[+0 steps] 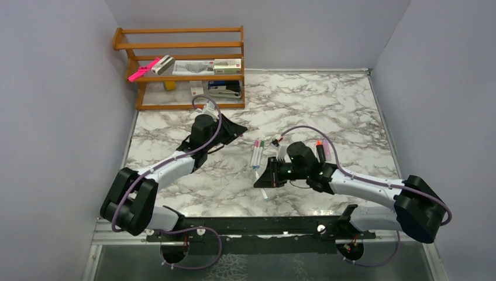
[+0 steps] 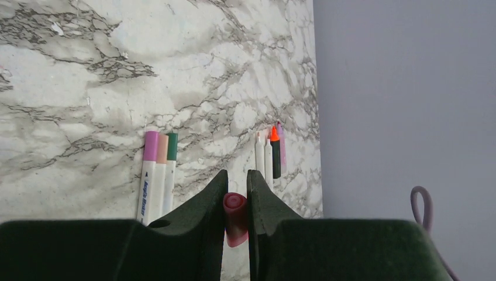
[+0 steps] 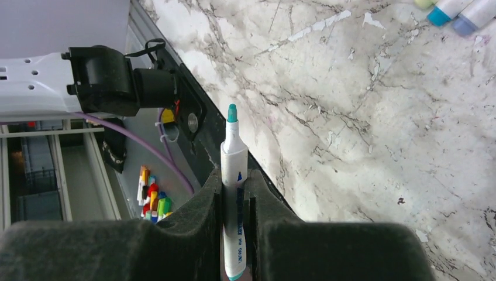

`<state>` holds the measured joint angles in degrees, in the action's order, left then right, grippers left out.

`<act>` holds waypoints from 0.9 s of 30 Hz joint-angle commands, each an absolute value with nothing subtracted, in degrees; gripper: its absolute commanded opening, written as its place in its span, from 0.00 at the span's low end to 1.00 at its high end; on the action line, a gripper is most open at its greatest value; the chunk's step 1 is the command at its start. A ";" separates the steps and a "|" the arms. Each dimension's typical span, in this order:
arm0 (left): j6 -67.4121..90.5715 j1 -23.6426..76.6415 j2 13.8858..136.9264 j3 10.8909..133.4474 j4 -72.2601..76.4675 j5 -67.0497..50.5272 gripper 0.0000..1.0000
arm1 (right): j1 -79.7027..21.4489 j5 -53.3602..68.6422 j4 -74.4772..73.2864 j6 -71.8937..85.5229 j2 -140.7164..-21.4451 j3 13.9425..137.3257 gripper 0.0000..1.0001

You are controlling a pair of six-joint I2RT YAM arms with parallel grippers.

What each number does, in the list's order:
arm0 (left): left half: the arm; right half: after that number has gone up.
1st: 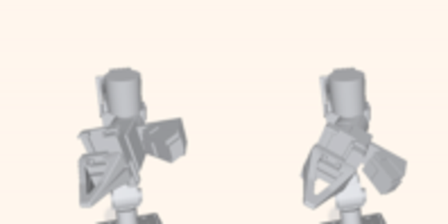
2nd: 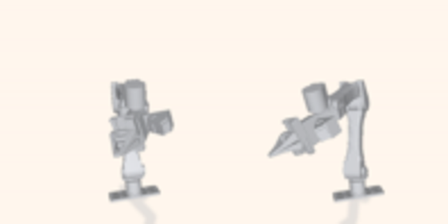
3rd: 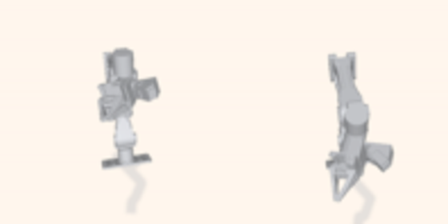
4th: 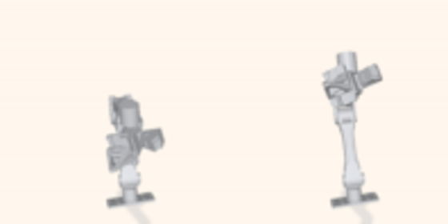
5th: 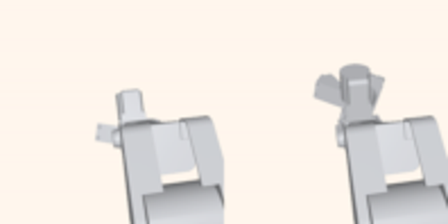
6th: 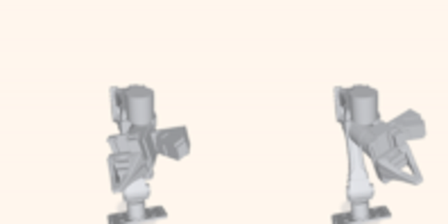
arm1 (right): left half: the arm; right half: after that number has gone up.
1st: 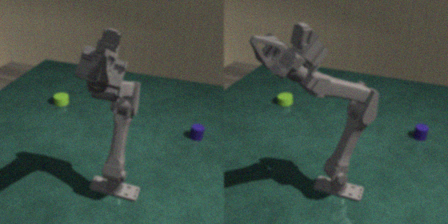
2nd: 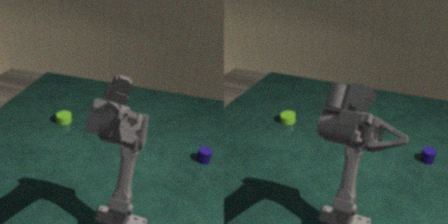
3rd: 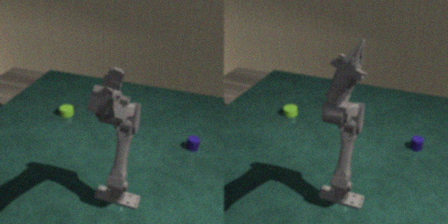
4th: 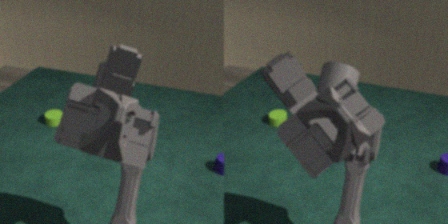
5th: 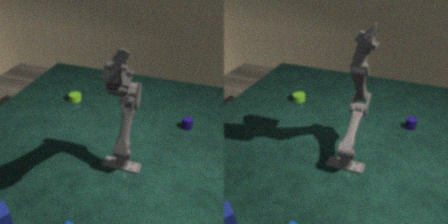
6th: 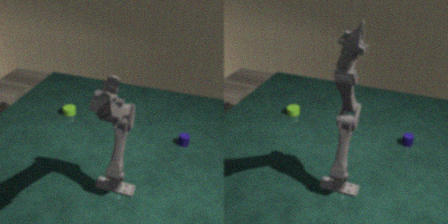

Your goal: Open the pen caps

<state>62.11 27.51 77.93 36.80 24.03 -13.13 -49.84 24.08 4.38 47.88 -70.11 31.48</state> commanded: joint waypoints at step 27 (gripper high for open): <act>43.82 23.59 62.50 36.68 -1.58 -12.63 0.04 | -33.85 -0.66 -23.42 28.00 -80.60 45.70 0.01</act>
